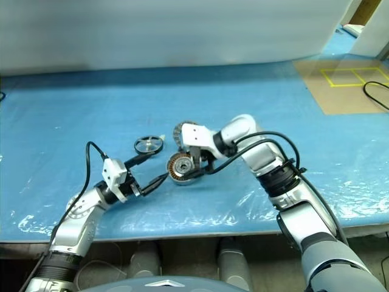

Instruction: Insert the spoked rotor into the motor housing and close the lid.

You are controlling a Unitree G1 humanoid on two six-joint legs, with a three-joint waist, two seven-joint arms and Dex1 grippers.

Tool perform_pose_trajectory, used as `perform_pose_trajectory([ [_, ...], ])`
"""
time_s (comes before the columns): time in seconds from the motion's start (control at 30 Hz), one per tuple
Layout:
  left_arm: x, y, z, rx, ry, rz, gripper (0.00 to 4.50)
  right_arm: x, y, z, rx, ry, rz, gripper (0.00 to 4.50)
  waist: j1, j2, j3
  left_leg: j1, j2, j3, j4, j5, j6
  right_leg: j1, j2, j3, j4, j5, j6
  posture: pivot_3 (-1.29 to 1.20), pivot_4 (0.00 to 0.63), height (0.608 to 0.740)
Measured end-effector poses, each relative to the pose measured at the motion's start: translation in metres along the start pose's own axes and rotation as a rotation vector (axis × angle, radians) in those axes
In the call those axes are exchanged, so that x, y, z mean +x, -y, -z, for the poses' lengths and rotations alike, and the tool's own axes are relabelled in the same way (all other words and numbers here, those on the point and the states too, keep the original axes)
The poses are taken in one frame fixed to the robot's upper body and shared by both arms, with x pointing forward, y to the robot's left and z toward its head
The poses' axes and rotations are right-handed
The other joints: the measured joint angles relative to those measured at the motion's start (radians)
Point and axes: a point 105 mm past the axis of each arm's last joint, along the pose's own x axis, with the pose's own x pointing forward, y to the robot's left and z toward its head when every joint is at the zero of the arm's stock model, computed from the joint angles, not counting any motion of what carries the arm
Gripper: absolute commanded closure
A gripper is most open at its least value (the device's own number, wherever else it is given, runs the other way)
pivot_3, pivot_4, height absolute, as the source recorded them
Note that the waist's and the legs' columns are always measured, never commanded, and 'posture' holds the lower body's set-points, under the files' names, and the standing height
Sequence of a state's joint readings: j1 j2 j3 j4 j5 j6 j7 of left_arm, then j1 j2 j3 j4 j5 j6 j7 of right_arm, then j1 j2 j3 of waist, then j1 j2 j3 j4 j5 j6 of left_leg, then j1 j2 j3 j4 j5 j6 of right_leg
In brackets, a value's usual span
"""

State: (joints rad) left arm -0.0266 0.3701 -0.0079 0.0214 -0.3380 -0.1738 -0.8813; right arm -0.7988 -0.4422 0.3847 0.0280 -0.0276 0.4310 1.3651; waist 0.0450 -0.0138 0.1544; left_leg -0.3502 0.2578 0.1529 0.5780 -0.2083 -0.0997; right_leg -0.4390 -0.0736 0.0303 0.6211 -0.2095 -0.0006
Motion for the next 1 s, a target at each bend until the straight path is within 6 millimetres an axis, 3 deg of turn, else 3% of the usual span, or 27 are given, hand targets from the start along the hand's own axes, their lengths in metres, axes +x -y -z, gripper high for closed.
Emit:
perform_pose_trajectory([
  [0.13, -0.007, 0.004, 0.004, -0.011, -0.022, 0.023, 0.0, -0.019, -0.003, 0.011, 0.037, 0.06, 0.095, 0.21, 0.004, 0.0, 0.0, 0.0, 0.0, 0.0, -0.001, 0.0, 0.0, 0.0, 0.0, 0.0, -0.001, 0.0, 0.0, 0.0, 0.15, 0.74],
  [0.33, -0.005, 0.008, 0.001, -0.015, -0.012, 0.056, 0.0, -0.042, -0.021, 0.042, 0.177, 0.135, 0.296, 0.21, 0.01, 0.0, 0.0, 0.0, 0.0, 0.0, -0.001, 0.0, 0.0, 0.0, 0.0, 0.0, -0.002, 0.0, 0.0, 0.0, 0.15, 0.74],
  [0.57, 0.001, 0.013, 0.001, -0.029, -0.002, 0.098, 0.0, -0.068, -0.041, 0.098, 0.419, 0.074, 0.52, 0.21, 0.006, 0.0, 0.0, 0.001, -0.001, 0.0, -0.001, 0.0, 0.0, 0.001, 0.0, 0.001, -0.002, 0.0, 0.0, 0.0, 0.15, 0.74],
  [0.73, 0.007, 0.013, 0.003, -0.04, 0.0, 0.117, 0.0, -0.087, -0.029, 0.138, 0.54, -0.019, 0.731, 0.21, -0.003, 0.0, 0.0, 0.0, -0.002, 0.0, -0.001, 0.0, 0.0, 0.001, 0.0, 0.002, -0.002, 0.0, 0.001, 0.0, 0.15, 0.74],
  [0.87, 0.009, 0.013, 0.004, -0.047, 0.004, 0.122, 0.0, -0.087, -0.026, 0.166, 0.631, -0.087, 0.841, 0.21, -0.001, 0.001, 0.0, 0.0, -0.002, 0.0, -0.002, 0.0, 0.0, 0.001, 0.0, 0.002, -0.004, 0.0, 0.001, 0.0, 0.15, 0.74],
  [1.0, 0.009, 0.014, 0.005, -0.049, -0.001, 0.121, 0.0, -0.087, -0.023, 0.169, 0.641, -0.09, 0.871, 0.21, -0.001, 0.001, 0.0, 0.0, -0.002, 0.0, -0.002, 0.0, 0.0, 0.002, 0.0, 0.002, -0.006, 0.0, 0.001, 0.0, 0.15, 0.74],
])
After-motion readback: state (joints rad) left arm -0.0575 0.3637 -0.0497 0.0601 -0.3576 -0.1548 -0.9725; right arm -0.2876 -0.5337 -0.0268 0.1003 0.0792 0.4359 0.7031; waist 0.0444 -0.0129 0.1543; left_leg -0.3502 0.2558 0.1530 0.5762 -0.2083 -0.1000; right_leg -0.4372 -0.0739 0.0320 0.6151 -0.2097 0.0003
